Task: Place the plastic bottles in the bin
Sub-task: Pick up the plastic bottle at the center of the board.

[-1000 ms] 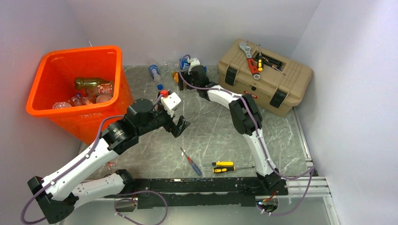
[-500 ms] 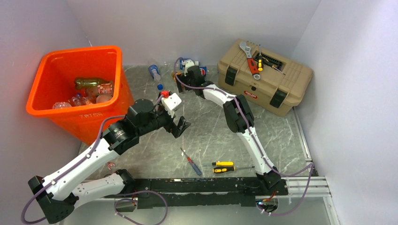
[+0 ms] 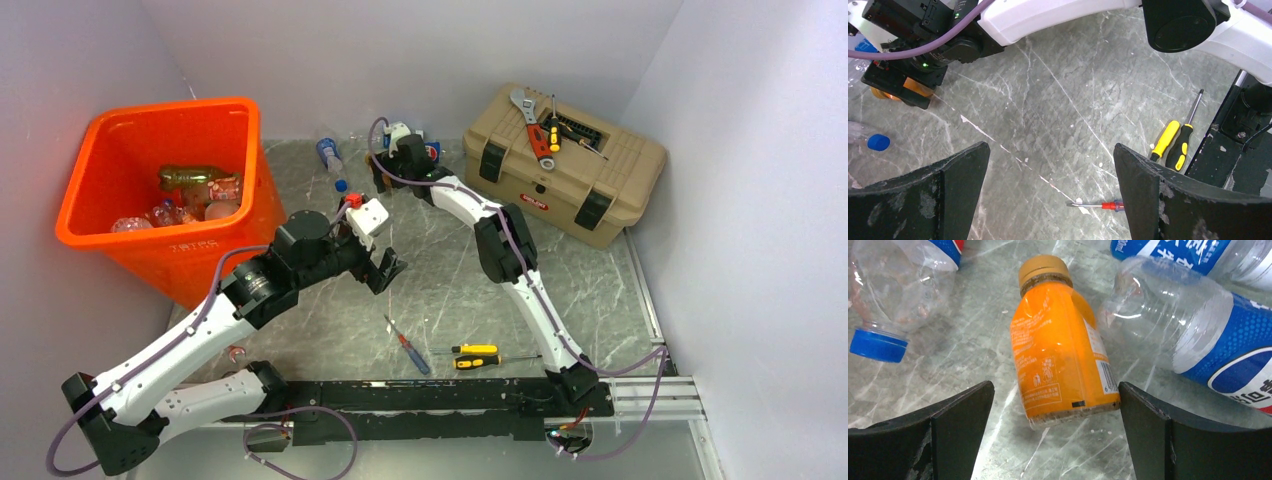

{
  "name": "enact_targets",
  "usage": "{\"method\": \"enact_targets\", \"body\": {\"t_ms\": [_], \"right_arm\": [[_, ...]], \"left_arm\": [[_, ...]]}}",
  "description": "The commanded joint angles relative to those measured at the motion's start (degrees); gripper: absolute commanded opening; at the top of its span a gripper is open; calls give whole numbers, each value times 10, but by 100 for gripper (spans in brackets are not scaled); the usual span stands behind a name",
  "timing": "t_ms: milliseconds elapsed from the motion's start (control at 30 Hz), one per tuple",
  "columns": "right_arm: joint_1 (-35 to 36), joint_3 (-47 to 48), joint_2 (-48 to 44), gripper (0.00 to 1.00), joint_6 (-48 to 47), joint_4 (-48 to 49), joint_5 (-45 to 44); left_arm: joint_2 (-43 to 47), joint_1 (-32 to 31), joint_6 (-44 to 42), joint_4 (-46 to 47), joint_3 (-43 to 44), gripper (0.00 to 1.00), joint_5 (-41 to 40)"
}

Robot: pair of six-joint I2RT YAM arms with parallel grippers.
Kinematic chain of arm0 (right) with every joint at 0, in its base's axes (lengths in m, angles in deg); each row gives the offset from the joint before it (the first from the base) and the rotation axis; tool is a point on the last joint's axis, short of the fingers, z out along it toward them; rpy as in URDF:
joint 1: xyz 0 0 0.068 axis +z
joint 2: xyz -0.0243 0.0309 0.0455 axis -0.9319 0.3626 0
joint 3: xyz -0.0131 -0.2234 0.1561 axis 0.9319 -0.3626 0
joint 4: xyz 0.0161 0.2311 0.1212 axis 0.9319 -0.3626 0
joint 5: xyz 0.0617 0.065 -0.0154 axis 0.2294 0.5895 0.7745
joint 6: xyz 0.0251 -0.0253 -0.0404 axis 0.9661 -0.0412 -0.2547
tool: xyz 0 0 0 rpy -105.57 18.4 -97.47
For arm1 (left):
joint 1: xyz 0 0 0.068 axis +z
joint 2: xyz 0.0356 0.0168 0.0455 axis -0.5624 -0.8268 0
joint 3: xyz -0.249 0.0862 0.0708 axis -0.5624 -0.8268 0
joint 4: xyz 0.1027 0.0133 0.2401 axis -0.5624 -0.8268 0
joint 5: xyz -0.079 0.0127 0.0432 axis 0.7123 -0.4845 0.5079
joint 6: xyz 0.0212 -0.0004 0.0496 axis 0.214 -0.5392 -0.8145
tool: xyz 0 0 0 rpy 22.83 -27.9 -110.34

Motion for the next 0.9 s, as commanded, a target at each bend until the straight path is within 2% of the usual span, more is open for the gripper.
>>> {"method": "enact_targets", "body": {"t_ms": [0,100,167,300,400,467,600,700,867], "right_arm": [[-4,45,15,98,-8,-6,6],[-5,47,16,92,-11,-4,19],[-5,48,16,83,-12,-4,27],[-5,51,18,76,-11,-8,33],[-5,46,15,61,-10,-8,35],[-4,19,2,51,-8,5,39],[-2,-71,-60,36,-2,76,45],[3,-119,-107,29,1,108,46],[20,-204,-214,22,7,126,46]], "left_arm": [[2,-1,0,24,-3,99,1],[1,-1,-1,24,-3,99,-1],[0,-1,-2,22,-2,100,0],[0,2,1,23,-2,100,3],[2,3,3,24,-2,100,4],[6,3,4,26,-3,100,2],[19,3,15,36,-8,100,3],[32,3,21,47,-13,100,3],[61,3,25,61,-20,99,-5]]}}
